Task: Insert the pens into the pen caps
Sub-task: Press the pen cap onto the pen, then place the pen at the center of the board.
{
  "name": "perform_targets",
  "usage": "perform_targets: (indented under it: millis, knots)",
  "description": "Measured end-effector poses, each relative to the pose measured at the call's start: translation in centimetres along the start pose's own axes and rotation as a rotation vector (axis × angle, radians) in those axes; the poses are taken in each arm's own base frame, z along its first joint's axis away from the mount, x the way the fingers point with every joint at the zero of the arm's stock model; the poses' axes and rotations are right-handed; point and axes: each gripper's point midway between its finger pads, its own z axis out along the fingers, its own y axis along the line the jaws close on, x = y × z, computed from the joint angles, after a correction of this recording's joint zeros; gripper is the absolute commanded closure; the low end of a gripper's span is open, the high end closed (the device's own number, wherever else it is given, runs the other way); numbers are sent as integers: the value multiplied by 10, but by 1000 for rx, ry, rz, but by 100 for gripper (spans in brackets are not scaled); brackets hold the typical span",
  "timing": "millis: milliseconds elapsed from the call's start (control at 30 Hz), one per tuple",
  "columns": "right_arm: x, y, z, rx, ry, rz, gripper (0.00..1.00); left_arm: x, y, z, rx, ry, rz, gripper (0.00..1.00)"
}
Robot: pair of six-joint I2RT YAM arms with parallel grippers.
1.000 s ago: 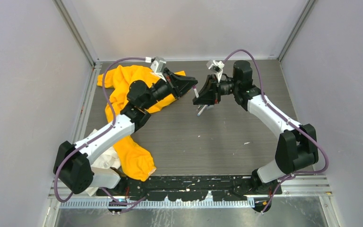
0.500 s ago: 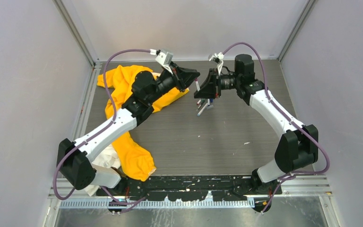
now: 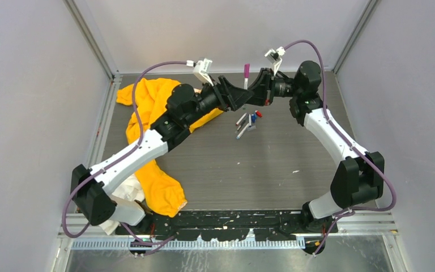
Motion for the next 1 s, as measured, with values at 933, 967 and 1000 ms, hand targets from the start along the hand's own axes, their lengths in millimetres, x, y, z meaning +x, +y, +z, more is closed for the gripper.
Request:
perform_targets:
  millis: [933,967,1000]
  knots:
    - [13,62,-8,-149,-24,-141,99,-21,-41,-35,379,24,23,39]
    - [14,62,-8,-151,-22,-140,99,-22,-43,-36,387,23,27,40]
    - [15,63,-8,-153,-20,-138,99,-23,-44,-36,396,20,32,40]
